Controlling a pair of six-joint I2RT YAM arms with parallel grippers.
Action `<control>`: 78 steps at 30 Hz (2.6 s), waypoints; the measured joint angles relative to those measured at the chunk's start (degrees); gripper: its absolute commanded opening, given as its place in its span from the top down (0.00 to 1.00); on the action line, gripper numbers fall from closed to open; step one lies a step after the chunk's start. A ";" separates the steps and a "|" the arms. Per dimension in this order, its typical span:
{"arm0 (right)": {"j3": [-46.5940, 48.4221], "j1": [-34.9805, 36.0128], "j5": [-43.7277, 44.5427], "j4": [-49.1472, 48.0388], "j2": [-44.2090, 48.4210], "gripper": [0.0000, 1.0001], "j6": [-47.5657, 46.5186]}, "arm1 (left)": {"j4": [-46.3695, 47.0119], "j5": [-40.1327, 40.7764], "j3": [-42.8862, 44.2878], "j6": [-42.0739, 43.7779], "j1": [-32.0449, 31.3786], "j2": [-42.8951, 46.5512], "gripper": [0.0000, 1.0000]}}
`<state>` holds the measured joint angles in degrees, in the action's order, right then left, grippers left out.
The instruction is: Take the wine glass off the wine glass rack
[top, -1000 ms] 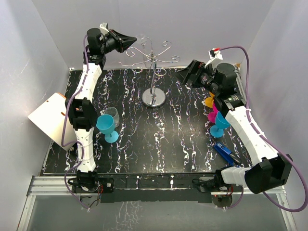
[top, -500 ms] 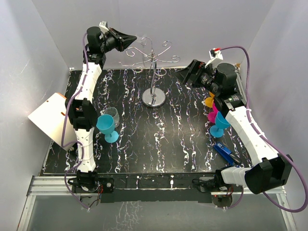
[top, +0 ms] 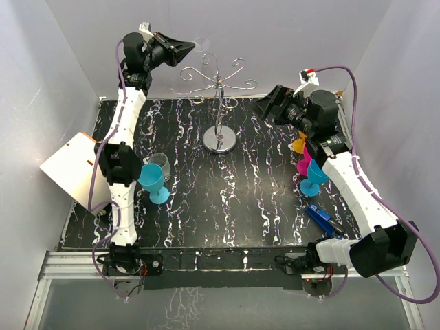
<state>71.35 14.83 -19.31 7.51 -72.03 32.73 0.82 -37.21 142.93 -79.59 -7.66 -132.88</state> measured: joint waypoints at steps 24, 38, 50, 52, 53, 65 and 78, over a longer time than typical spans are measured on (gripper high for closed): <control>0.00 0.00 1.07 0.00 0.48 0.02 -0.07 | 0.87 2.29 1.84 -1.75 -3.45 -2.84 1.00; 0.00 0.00 1.18 0.04 0.94 0.02 -0.04 | 0.31 1.46 -1.46 -0.76 -3.48 -0.52 1.00; 0.00 0.00 1.20 0.13 2.43 0.02 -0.02 | -0.07 -0.13 -8.20 0.42 -2.97 5.07 1.00; 0.00 0.00 1.20 0.13 2.45 0.02 0.00 | -0.07 -0.48 -8.94 0.59 -2.78 5.46 1.00; 0.00 0.00 1.20 0.13 2.47 0.02 0.00 | -0.07 -0.61 -9.11 0.63 -2.62 5.51 1.00; 0.00 0.00 1.20 0.17 2.49 0.02 0.37 | -0.35 -1.79 -14.82 1.03 1.05 11.02 1.00; 0.00 0.00 1.20 0.48 2.73 0.02 0.37 | 0.70 -3.10 -22.64 1.20 10.23 17.00 1.00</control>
<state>71.35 14.83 -18.11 7.99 -69.30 33.10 1.52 -40.32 120.29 -78.39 2.57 -115.87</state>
